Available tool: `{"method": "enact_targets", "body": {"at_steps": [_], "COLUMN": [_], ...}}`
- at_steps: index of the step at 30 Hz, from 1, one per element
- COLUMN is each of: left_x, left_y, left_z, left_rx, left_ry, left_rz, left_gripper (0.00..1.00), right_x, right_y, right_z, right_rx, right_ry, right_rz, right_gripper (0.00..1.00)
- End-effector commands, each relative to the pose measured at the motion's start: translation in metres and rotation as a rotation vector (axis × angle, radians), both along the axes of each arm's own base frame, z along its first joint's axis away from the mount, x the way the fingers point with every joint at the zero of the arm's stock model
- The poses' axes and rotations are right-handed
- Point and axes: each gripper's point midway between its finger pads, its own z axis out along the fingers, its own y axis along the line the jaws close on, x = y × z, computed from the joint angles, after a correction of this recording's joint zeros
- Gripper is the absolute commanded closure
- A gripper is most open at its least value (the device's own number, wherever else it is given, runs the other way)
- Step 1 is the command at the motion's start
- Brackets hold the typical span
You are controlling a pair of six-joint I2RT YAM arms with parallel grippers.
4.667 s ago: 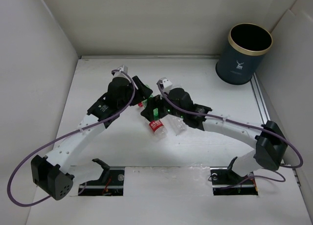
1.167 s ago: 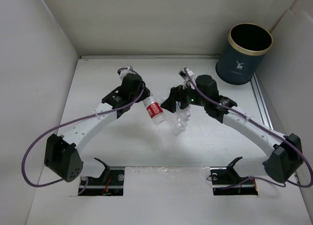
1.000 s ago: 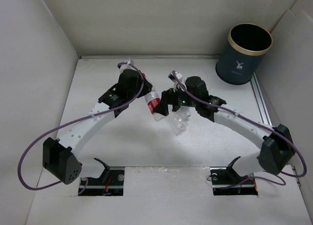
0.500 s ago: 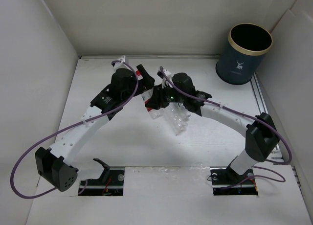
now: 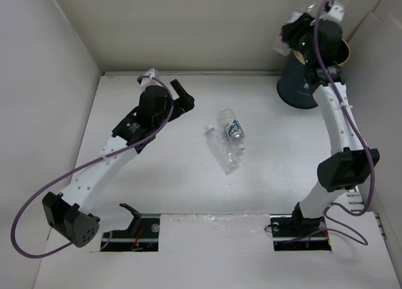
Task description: Put the plastic bottles in the bin
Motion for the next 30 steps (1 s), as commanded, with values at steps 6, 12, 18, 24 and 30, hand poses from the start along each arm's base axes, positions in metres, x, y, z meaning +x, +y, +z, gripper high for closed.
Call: {"method": "enact_targets", "body": {"at_steps": [6,12,18,24,30], "left_x": [-0.011,-0.025,-0.030,-0.024,-0.019], "left_y": [-0.014,-0.031,-0.036,-0.035,-0.055], "left_z": [-0.014,-0.037,-0.049,-0.066,-0.099], "left_rx": [0.033,0.027,0.039,0.061,0.035], "left_ry": [-0.024,0.021,0.062,0.102,0.208], "left_rz": [-0.147,-0.238,-0.277,-0.250,-0.245], "left_gripper": [0.00,0.00,0.00,0.00,0.00], "right_x": [0.049,0.071,0.082,0.085,0.047], "right_y": [-0.170,-0.212,-0.232,-0.228,-0.213], "right_z": [0.008,-0.007,-0.024,-0.028,0.016], "right_rx": [0.038,0.025,-0.012,-0.015,-0.012], "right_ry": [-0.018,0.006,0.030,0.042,0.027], "right_rz": [-0.541,-0.639,-0.716,-0.726,-0.742], "right_gripper": [0.96,0.97,0.14,0.00,0.00]}}
